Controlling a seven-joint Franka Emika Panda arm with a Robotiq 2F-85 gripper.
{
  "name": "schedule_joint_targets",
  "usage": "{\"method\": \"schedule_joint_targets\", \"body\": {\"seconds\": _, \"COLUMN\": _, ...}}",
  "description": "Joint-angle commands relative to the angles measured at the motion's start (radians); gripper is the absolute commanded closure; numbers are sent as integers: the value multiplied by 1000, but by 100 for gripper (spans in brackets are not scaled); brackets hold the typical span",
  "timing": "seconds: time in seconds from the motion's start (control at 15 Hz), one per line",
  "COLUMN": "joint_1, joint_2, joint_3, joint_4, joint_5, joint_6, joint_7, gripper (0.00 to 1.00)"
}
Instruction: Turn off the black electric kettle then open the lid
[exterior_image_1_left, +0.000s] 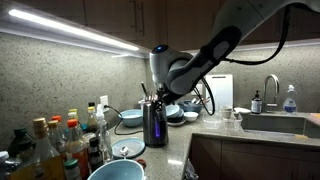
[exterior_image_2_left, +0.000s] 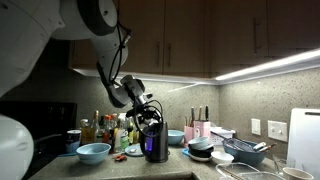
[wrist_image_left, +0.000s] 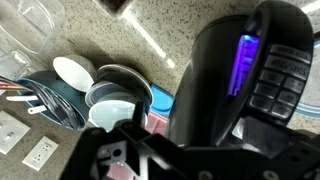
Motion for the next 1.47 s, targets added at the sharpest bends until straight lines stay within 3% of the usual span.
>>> {"method": "schedule_joint_targets", "body": {"seconds": 0.0, "joint_1": 0, "joint_2": 20, "joint_3": -11, "joint_4": 35, "joint_5": -10, "joint_6": 38, "joint_7": -2, "gripper": 0}}
{"method": "schedule_joint_targets", "body": {"seconds": 0.47, "joint_1": -5, "joint_2": 44, "joint_3": -10, "joint_4": 55, "joint_5": 68, "joint_6": 10, "joint_7": -19, "gripper": 0}}
{"method": "schedule_joint_targets", "body": {"seconds": 1.4, "joint_1": -17, "joint_2": 126, "joint_3": -31, "joint_4": 121, "joint_5": 106, "joint_6": 6, "joint_7": -57, "gripper": 0}}
